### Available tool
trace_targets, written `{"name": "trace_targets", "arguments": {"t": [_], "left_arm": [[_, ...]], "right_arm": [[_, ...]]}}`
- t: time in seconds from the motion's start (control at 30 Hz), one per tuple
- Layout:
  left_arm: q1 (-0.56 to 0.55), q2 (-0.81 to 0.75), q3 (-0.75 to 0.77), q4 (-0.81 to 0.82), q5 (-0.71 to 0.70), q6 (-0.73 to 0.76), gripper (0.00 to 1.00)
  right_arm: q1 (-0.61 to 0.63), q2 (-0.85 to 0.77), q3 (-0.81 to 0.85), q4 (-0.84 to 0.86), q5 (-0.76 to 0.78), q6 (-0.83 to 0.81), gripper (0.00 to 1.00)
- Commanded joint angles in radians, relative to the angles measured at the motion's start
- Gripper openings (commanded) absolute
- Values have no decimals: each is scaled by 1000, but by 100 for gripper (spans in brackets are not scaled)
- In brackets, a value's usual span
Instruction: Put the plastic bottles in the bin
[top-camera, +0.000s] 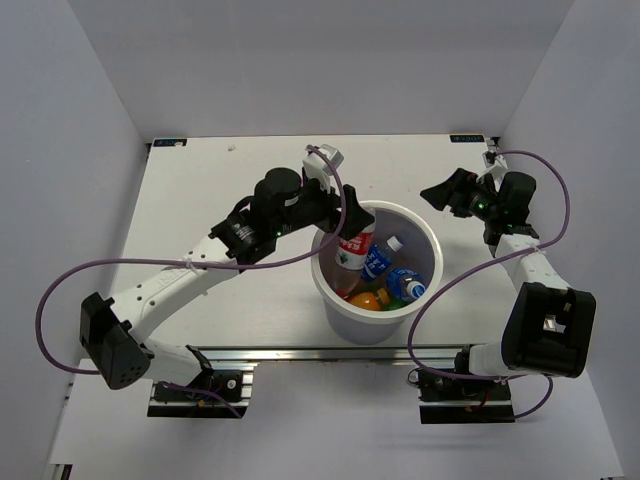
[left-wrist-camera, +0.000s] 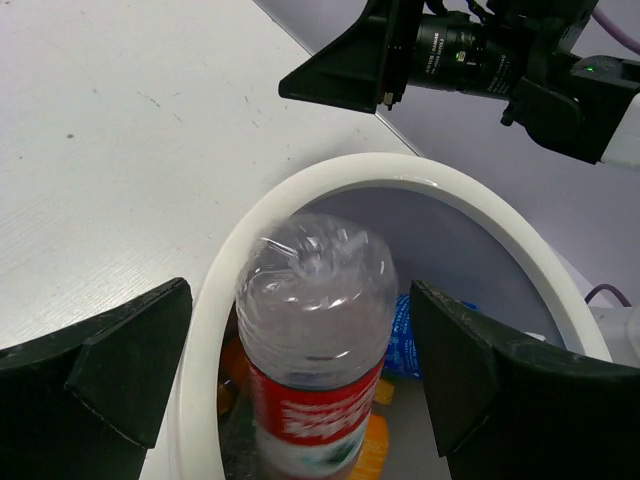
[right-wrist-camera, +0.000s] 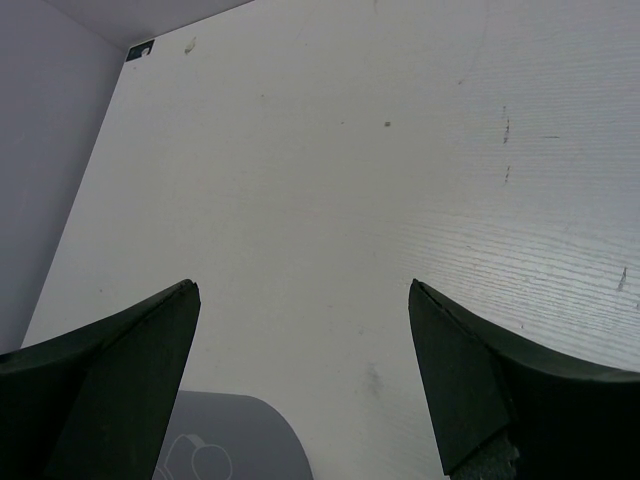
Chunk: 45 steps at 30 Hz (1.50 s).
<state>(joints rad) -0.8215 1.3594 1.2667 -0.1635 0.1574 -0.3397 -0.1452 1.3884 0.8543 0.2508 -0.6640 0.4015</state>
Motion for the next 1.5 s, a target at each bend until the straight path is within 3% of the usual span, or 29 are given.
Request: {"name": "trace_targets", "arguments": {"t": [0.0, 0.4, 0.63, 0.73, 0.77, 0.87, 0.97, 1.07, 1.17, 1.47], "left_arm": [[-7, 12, 57, -31, 24, 24, 98], [-5, 27, 166, -88, 54, 51, 98], [10, 66, 374, -238, -142, 96, 98], [73, 66, 421, -260, -229, 96, 98], [140, 63, 418, -252, -219, 81, 98], [330, 38, 369, -219, -99, 33, 98], [456, 6, 209, -130, -139, 8, 98], [574, 39, 62, -32, -46, -63, 98], [636, 105, -58, 63, 42, -90, 98], [657, 150, -181, 156, 41, -102, 98]], "right_arm": [[-10, -14, -12, 25, 3, -16, 89], [-14, -34, -15, -2, 30, -43, 89], [-16, -48, -26, -5, 35, -58, 89], [-16, -43, -24, -15, 46, -62, 89], [-19, -42, -23, -19, 50, -64, 89], [-22, -46, -24, -33, 78, -70, 89], [-30, -60, -34, -44, 109, -79, 89], [-31, -80, -41, -47, 136, -87, 89], [-33, -86, -49, -48, 152, -92, 89], [-33, -132, -124, 10, 222, -67, 89]]}}
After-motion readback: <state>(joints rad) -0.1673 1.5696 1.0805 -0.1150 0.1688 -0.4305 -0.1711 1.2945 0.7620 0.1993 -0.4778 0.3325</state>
